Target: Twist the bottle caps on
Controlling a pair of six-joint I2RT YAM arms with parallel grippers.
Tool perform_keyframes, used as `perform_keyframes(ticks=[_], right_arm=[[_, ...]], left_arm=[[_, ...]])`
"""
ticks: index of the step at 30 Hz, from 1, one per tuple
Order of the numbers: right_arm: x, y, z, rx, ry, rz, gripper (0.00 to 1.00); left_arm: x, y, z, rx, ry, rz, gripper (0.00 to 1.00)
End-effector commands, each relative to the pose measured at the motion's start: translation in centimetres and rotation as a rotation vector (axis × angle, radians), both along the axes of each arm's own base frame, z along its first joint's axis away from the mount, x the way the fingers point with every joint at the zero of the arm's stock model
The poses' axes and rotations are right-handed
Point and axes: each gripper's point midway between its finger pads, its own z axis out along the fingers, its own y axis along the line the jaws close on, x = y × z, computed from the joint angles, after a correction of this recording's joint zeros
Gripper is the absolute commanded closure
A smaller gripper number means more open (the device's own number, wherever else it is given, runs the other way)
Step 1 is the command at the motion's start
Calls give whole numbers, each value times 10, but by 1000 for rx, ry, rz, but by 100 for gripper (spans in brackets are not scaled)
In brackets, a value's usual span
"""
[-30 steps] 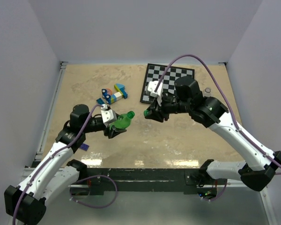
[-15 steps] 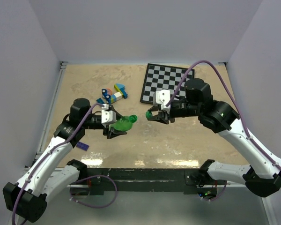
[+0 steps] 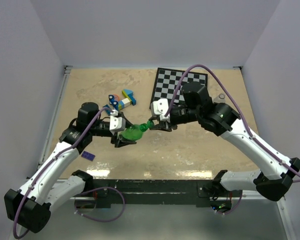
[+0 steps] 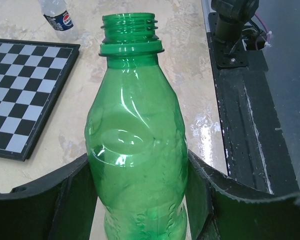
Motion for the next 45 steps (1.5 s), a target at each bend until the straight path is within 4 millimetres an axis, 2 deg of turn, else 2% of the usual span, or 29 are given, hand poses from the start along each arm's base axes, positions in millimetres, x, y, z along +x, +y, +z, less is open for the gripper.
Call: perform_keyframes(ticks=[1,12,25,45], right_arm=[[-1,7,28,52,-92,42,97],[3,10,11,-5,-95,51,97],[-2,15,-2,-54,-79,66,98],[-4,19,-17,-120,-75,66,99]], left_arm=[[-1,-5,17,-26,-67,-49,100],[2,-5,14,-4,-77,-51,100],[1,-4,15,7,-88,-51,100],[-14,-7,9,37,-95,-110,100]])
